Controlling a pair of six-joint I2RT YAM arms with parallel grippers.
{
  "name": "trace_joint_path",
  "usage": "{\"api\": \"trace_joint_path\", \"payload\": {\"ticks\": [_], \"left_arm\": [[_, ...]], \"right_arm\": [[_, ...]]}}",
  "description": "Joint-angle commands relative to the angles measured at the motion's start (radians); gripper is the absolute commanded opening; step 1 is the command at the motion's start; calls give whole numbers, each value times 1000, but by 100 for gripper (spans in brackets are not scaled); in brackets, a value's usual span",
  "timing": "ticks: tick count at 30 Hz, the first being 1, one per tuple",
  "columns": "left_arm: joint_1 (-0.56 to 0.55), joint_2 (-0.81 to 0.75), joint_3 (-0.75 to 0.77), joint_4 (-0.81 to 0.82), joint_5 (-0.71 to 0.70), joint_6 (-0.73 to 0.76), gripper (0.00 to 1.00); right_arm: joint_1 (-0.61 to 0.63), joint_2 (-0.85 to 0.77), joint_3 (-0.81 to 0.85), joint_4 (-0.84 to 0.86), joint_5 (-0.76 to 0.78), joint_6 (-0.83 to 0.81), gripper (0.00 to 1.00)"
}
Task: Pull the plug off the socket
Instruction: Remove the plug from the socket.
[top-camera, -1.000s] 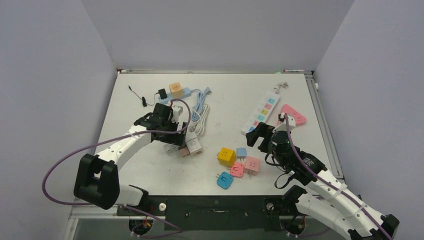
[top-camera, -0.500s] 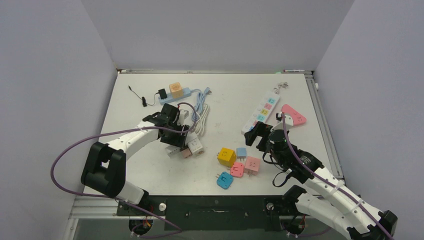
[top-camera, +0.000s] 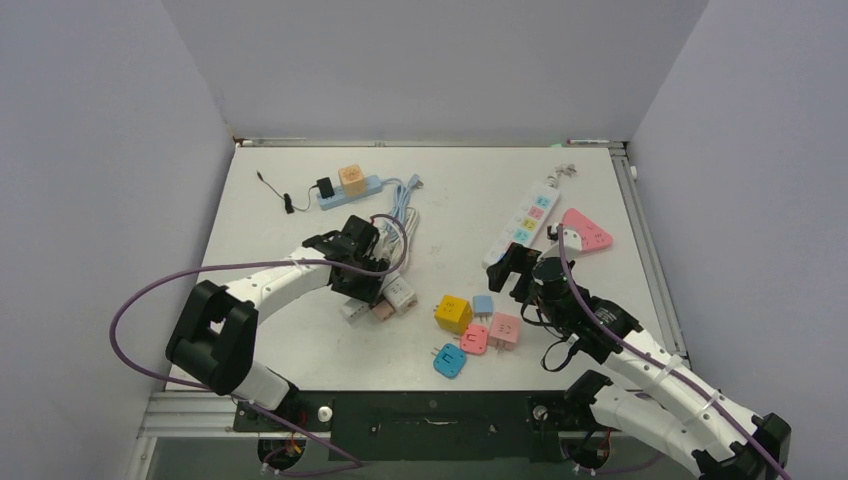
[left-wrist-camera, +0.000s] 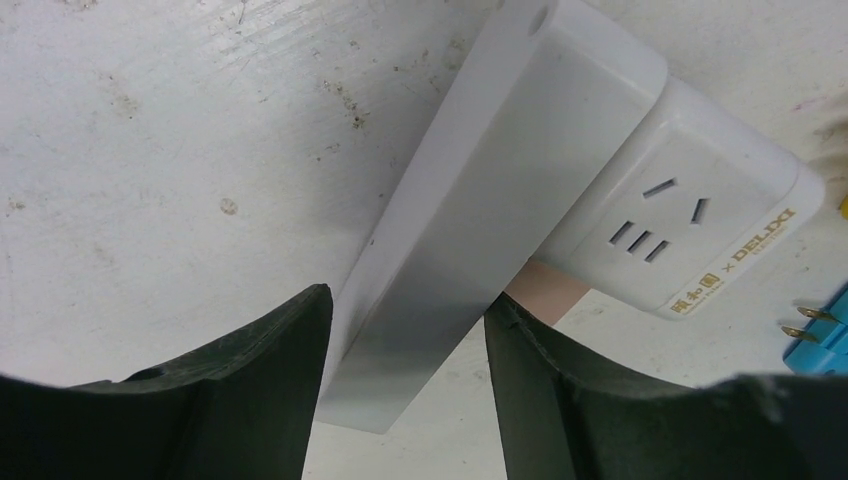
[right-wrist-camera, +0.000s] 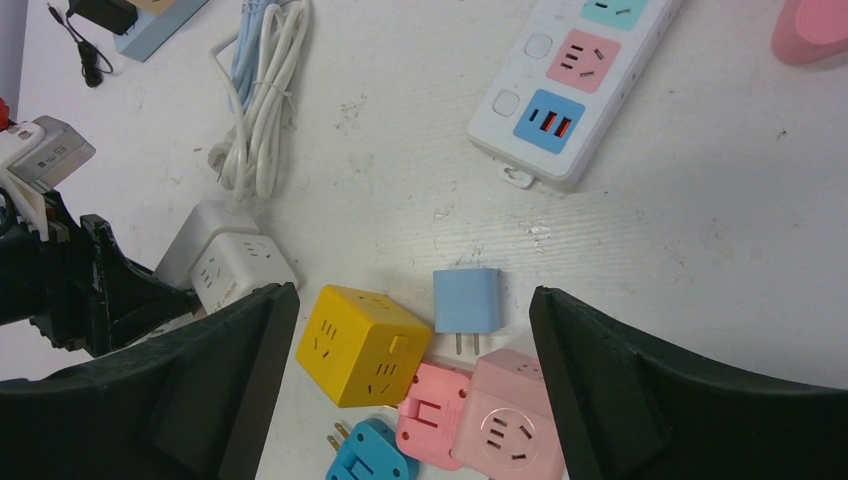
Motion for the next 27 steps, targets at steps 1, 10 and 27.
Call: {"api": "trace_joint_path", "payload": {"ticks": [1,10,27], "left_arm": [[2,21,49,29,13,17,54],[3,70,77,20,68,18,18],[25,-238,-11,375,316,-243,0]], "right_arm": [[12,26,26,57,5,-5,90],[30,46,24,80,-3,-13,90],[164,71,-3,316,-94,89,90]]}}
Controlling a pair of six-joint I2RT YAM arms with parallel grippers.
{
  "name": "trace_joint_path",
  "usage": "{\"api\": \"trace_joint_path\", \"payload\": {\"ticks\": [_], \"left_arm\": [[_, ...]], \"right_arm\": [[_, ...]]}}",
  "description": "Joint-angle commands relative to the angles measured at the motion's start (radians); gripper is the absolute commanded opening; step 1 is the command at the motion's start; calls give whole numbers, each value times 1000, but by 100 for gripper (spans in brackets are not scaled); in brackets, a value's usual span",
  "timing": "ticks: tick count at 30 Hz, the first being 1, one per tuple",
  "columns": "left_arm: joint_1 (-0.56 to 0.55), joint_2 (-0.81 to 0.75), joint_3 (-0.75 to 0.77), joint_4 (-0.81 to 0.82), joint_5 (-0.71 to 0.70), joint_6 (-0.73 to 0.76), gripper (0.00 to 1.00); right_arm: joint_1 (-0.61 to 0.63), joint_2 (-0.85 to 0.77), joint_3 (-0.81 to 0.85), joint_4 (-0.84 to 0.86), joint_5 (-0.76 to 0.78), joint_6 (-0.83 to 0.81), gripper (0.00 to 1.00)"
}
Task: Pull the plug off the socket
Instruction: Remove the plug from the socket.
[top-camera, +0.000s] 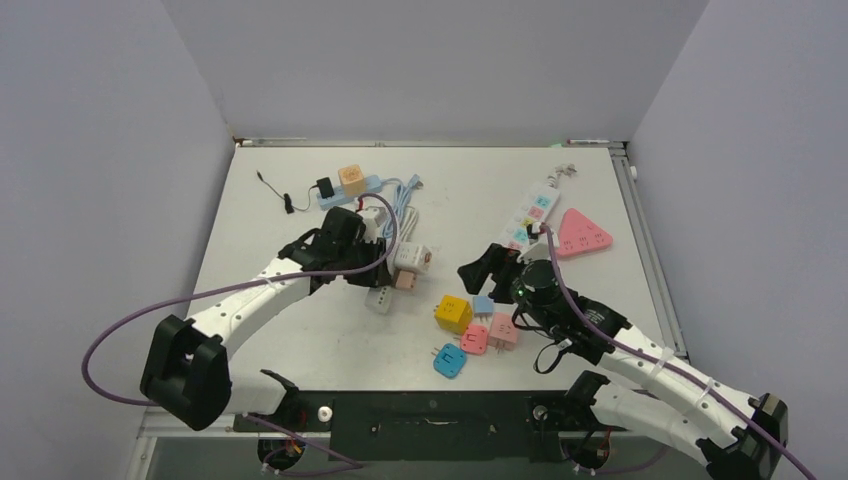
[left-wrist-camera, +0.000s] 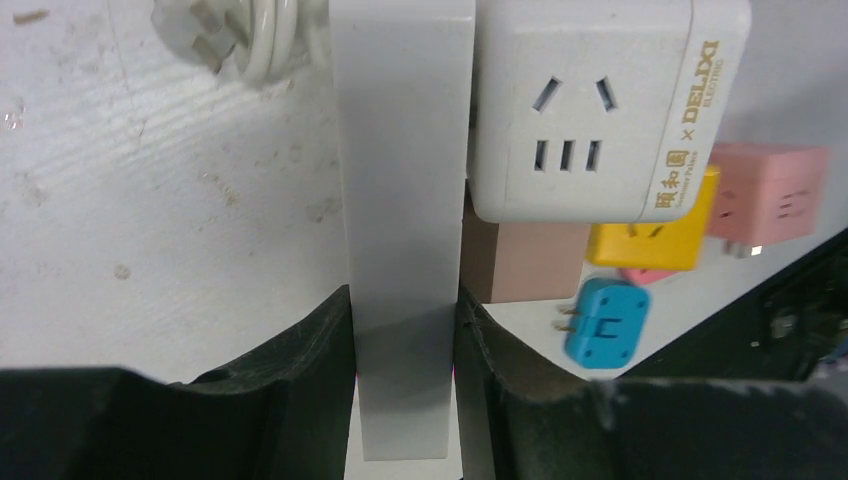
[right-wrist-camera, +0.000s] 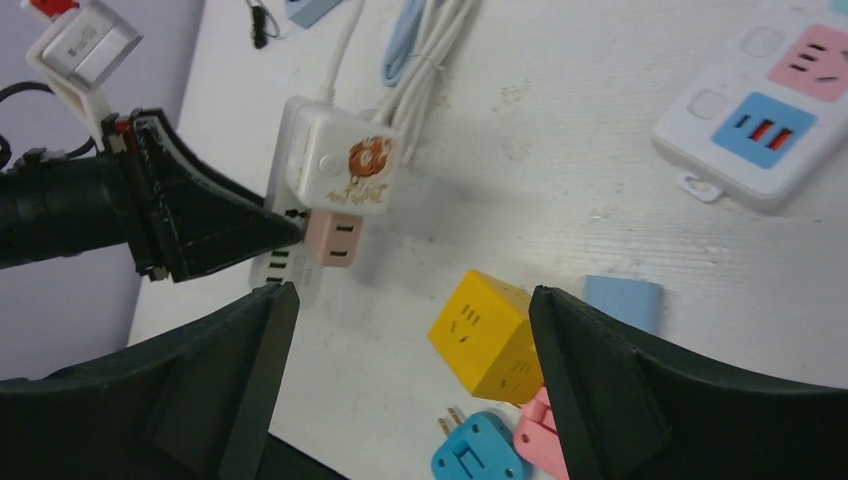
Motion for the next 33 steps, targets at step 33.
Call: {"api": "trace_joint_path", "payload": {"ticks": [33], "left_arm": [[-32,-192,-50,391,207,-71,0]], "right_arm": [[-6,381,123,460,-162,120,90]]}}
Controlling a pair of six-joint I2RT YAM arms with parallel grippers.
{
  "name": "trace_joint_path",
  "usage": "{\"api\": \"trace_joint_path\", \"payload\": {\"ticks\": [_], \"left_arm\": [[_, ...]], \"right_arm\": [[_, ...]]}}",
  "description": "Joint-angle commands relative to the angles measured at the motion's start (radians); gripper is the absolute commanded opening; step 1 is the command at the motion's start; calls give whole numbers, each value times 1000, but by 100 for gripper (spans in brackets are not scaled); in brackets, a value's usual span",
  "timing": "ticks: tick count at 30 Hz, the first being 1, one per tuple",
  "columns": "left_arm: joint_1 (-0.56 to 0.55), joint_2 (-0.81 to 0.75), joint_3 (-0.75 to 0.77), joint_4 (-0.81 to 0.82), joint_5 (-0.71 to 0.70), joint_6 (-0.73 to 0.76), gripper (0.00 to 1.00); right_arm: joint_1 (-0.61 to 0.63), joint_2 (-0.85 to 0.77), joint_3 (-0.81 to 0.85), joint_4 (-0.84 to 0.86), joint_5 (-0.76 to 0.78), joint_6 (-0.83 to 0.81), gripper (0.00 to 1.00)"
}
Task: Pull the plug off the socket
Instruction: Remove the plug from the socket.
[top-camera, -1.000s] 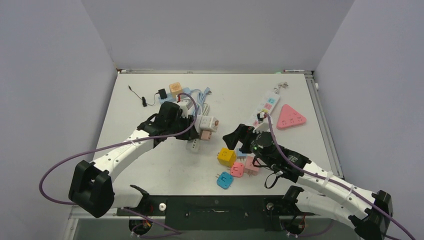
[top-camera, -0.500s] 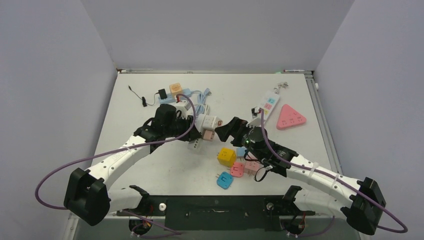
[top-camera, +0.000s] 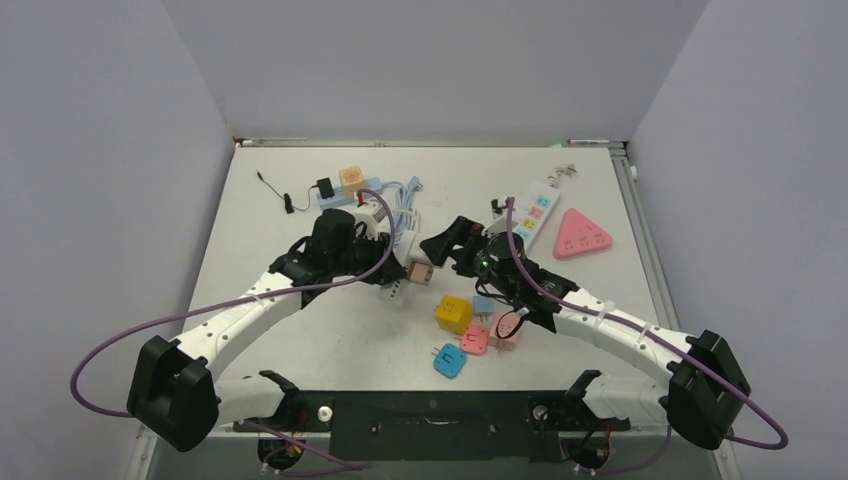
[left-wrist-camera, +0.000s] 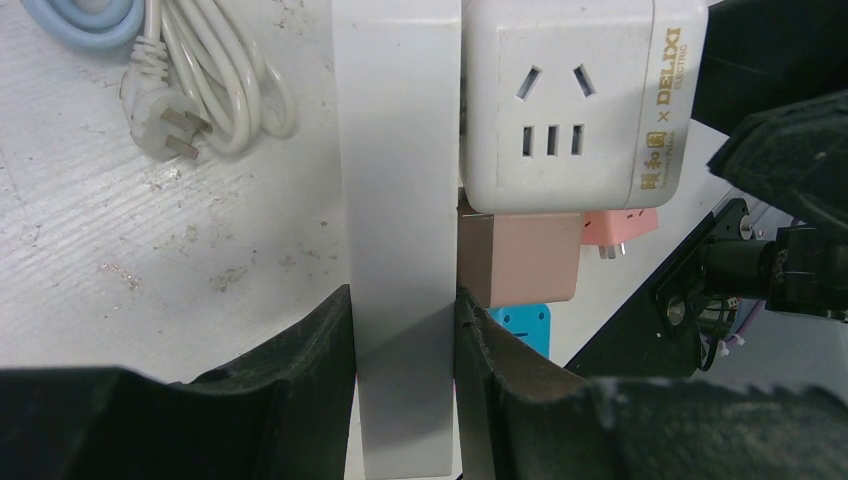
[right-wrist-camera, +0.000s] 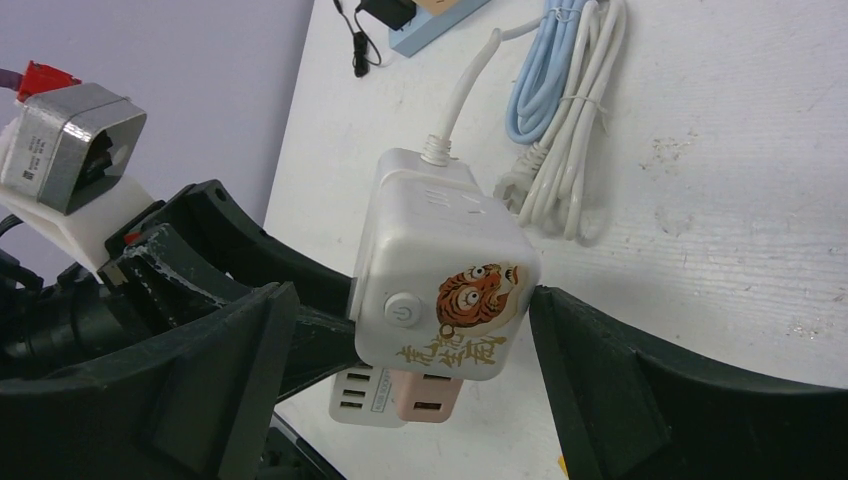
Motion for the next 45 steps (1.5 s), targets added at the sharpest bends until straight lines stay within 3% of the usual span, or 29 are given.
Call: {"api": "trace_joint_path", "payload": {"ticks": [1,6,9,23,29,45], "left_arm": [[-13,-50,20,139,45,21,0],[-18,-52,20,136,38,26,0],[-21,-51,22,135,36,29,0],[-22,-59,17,136,19,30,0],[-30,-53,21,126,8,39,0],[-54,-40,44,59,-100,63,0]], "right_arm": [[1,28,41,38,-19,14,90],[5,36,48,42,-14,14,91],[5,47,55,45,-14,15,100],[27,77,46,62,1,58,69],[30,80,51,65,13,74,43],[128,127,155,-27,158,61,19]]}}
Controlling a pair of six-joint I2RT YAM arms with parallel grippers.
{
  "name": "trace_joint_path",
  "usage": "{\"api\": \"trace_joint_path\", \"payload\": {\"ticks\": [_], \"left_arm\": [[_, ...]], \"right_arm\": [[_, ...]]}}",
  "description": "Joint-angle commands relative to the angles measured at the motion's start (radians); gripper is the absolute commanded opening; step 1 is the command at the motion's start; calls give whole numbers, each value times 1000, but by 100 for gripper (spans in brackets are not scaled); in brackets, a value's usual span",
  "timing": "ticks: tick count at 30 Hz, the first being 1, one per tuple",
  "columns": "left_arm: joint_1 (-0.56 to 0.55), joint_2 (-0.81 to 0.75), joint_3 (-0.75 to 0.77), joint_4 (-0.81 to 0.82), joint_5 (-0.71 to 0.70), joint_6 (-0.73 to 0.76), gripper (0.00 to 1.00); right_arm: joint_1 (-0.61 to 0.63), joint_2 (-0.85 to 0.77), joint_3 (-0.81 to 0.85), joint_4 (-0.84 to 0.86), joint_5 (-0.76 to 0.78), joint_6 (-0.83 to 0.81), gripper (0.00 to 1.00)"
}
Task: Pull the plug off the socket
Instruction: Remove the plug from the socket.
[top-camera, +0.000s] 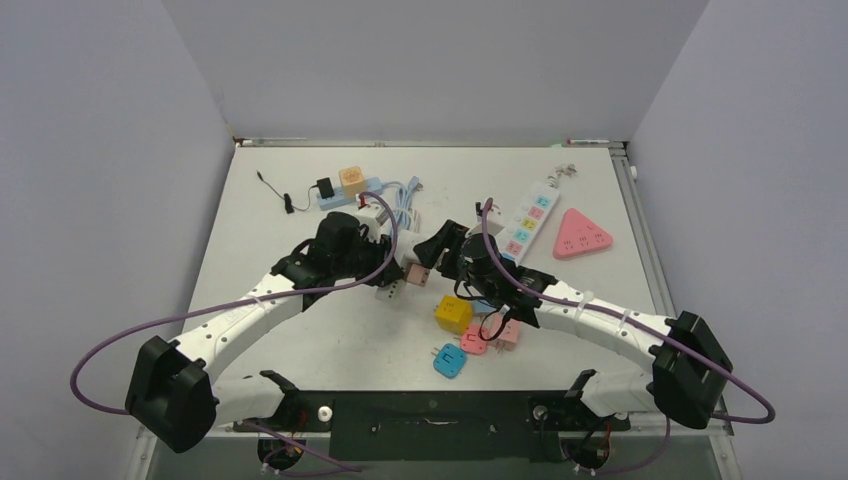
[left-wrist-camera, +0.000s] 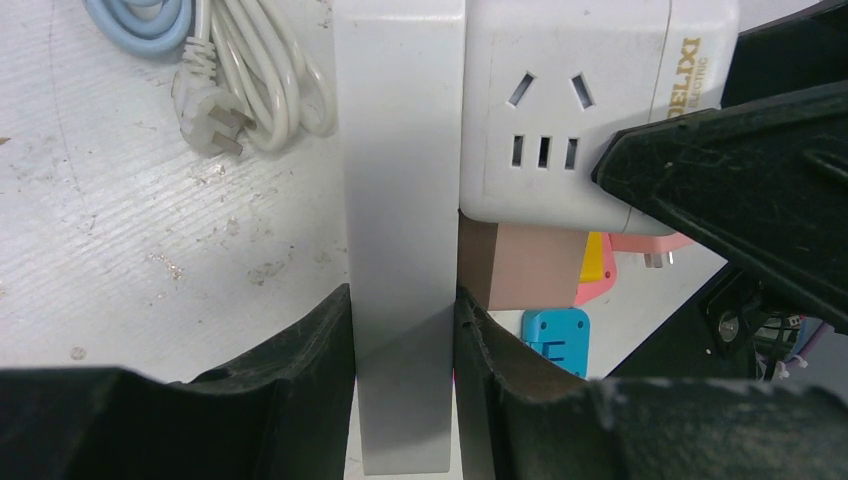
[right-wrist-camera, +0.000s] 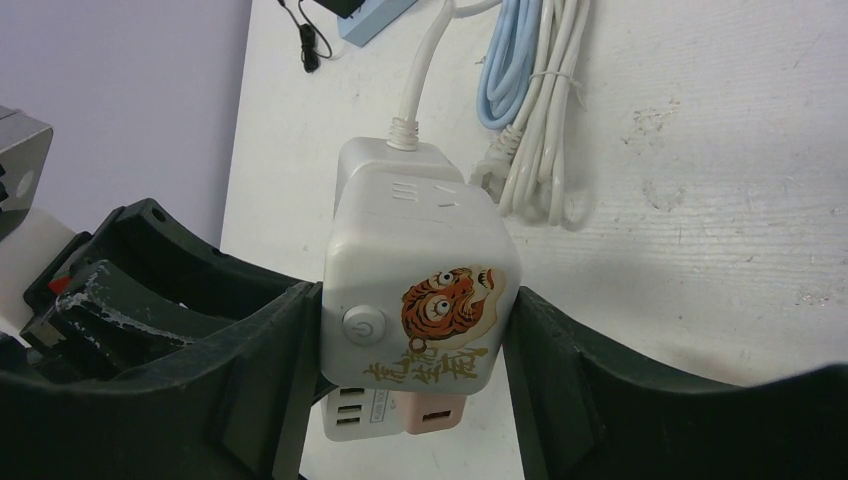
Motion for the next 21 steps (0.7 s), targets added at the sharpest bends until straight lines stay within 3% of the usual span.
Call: {"api": "trace_joint_path", "payload": {"ticks": [1,8,21], "left_arm": [[-17,-37,44,78,12,28,0],[-1,-61,30,130,114,6,0],[69,-92,1,250,336,-50,0]], "right_arm": [[39,12,71,49,21,0,18],[28,-13,41,66,2,-16,5],[-114,-89,-73,196,-232,-43,5]]}}
